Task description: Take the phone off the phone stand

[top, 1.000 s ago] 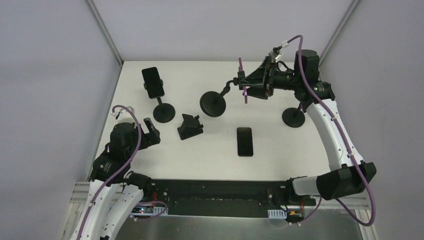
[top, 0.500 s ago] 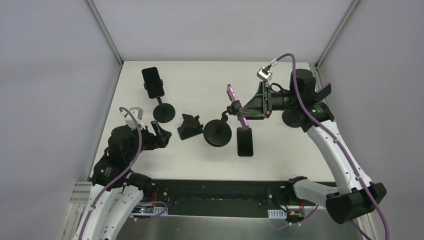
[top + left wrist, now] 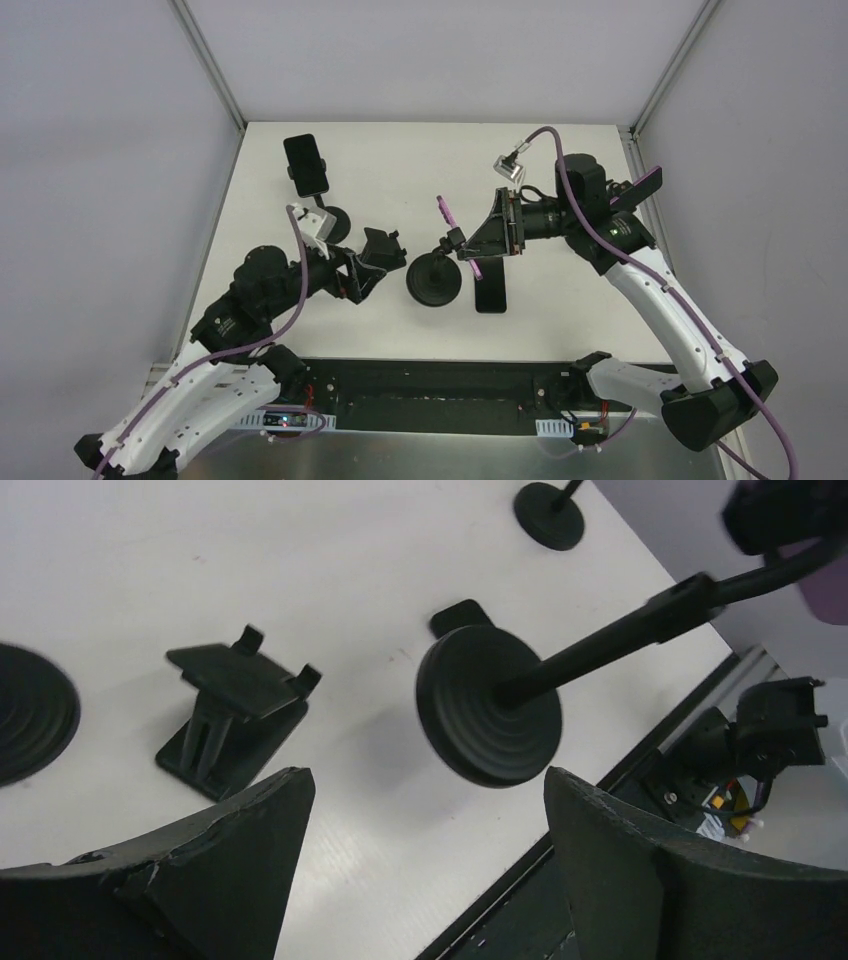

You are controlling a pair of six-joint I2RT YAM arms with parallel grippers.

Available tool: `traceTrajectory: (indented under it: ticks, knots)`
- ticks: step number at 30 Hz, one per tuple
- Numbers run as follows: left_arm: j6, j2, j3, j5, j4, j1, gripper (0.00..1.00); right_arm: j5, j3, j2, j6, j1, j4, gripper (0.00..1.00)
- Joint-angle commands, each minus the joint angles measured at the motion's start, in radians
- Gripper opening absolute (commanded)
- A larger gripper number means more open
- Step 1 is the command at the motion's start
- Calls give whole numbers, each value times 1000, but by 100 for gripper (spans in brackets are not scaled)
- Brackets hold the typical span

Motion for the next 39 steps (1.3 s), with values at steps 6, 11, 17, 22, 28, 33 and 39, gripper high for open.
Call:
traceTrajectory:
  ticks: [6, 11, 17, 22, 28, 33, 39]
  knots:
    - [327, 113, -43, -137, 422, -344, 88, 70, 7, -25, -3, 108, 99, 0]
    - [469, 226, -16, -162, 485, -471, 87, 113, -12, -33, 72, 132, 155, 0]
    - [527, 295, -29, -219, 562, -545, 85, 90, -28, -50, 166, 137, 225, 0]
    - [554, 288, -65, -314, 668, -569, 83, 72, -67, -64, 243, 149, 305, 0]
    - [585, 279, -46, -315, 674, -569, 69, 61, -87, -64, 246, 153, 304, 0]
    - [578, 265, -57, -273, 673, -570, 55, 31, -87, -56, 264, 154, 315, 0]
    - [563, 266, -52, -245, 672, -570, 40, 6, -95, -43, 266, 154, 312, 0]
